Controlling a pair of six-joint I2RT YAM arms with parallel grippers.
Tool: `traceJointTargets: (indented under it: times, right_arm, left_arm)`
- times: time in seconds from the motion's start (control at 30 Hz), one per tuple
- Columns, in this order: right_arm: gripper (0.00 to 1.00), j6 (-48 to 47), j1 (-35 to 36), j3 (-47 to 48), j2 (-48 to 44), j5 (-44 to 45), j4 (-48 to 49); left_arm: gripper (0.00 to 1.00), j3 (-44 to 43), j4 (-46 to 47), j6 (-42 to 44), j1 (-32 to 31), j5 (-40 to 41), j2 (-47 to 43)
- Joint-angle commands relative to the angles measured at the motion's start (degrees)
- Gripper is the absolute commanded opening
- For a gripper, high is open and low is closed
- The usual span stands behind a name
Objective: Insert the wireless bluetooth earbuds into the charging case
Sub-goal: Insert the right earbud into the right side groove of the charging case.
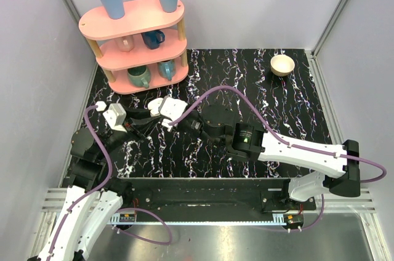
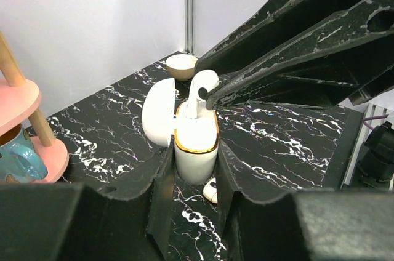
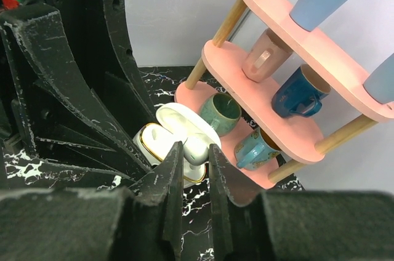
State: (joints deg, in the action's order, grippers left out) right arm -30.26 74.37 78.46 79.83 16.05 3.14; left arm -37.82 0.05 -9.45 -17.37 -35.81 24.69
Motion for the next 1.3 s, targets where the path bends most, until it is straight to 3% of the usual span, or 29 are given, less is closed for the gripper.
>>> traceJointTargets:
  times: [0.0, 0.9, 1.13, 1.27]
  right_arm:
    - [0.18, -1.12, 0.25, 2.58, 0.5, 3.45, -0.5]
    - [0.19, -0.77, 0.16, 2.84, 0.24, 2.41, -5.33]
    - [0.22, 0.9, 0.16, 2.84, 0.76, 0.47, -7.71]
    - [0.32, 0.64, 0.16, 3.19, 0.94, 1.17, -7.09]
  left_arm:
    - [0.0, -0.32, 4.08, 1.28, 0.14, -1.36, -1.13]
    - [0.0, -0.58, 3.11, 2.25, 0.05, -0.14, -1.57]
    - [0.0, -0.58, 4.16, 1.81, 0.14, 0.66, -1.48]
    - [0.0, -0.5, 4.52, 1.54, 0.05, 0.66, -1.22]
